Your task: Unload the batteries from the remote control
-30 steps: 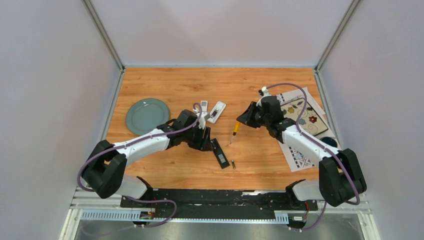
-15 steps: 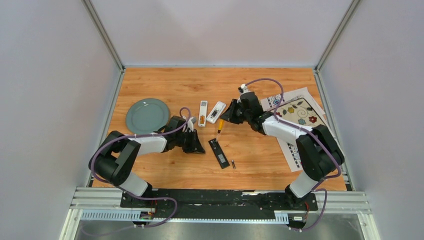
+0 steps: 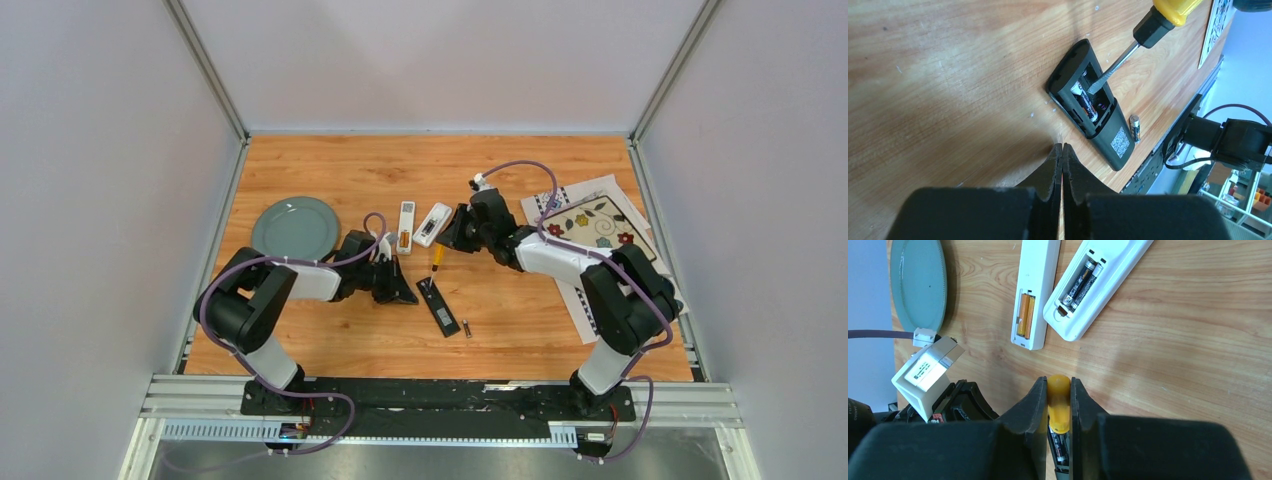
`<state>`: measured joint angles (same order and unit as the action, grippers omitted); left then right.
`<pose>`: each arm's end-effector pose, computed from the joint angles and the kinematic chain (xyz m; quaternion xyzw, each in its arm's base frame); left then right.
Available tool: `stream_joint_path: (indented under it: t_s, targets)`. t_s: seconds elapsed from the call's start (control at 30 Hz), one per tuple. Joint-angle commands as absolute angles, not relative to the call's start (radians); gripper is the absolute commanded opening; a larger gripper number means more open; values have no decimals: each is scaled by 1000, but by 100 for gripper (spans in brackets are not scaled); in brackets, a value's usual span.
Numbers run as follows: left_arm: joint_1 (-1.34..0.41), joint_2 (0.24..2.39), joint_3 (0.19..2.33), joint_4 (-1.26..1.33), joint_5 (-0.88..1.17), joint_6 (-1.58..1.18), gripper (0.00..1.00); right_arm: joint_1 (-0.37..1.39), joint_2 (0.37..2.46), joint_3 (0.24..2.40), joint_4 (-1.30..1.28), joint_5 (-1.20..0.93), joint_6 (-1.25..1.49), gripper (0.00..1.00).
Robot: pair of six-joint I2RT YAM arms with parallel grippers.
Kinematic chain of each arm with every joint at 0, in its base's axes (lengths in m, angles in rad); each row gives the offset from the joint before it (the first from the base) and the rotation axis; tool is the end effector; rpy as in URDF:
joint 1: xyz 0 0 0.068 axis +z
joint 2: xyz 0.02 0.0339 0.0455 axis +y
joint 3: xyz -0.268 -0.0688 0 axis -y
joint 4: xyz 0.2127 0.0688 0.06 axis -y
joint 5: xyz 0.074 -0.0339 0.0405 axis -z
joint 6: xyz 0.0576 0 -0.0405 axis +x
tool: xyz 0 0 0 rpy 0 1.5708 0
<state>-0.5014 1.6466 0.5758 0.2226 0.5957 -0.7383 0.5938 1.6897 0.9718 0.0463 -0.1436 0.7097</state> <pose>0.2260 -0.1607 0.1316 -0.0027 0.9002 -0.4198 0.1156 0.2888 0.2049 0.2034 0.0209 0.8986 0.3143 0.3054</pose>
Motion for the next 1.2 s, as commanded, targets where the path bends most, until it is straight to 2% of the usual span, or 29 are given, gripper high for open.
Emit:
stream_joint_path:
  t_s: [0.0,0.3,0.53,1.0,1.17]
  targets:
    - [-500,1681,603,212,558,-723,3,611,1681,989,100,-80,681,0]
    - [-500,1718,624,210,557,-732,1,634,1704,979,126,-100,701,0]
    - [-500,1752,627,192,540,-730,0,626,1741,923,267,-256,836,0]
    - [-500,1737,643,157,505,-707,0,604,1683,905,212,-247,818,0]
    - [-500,1684,663,69,483,-666,0,604,1680,933,206,-252,818,0]
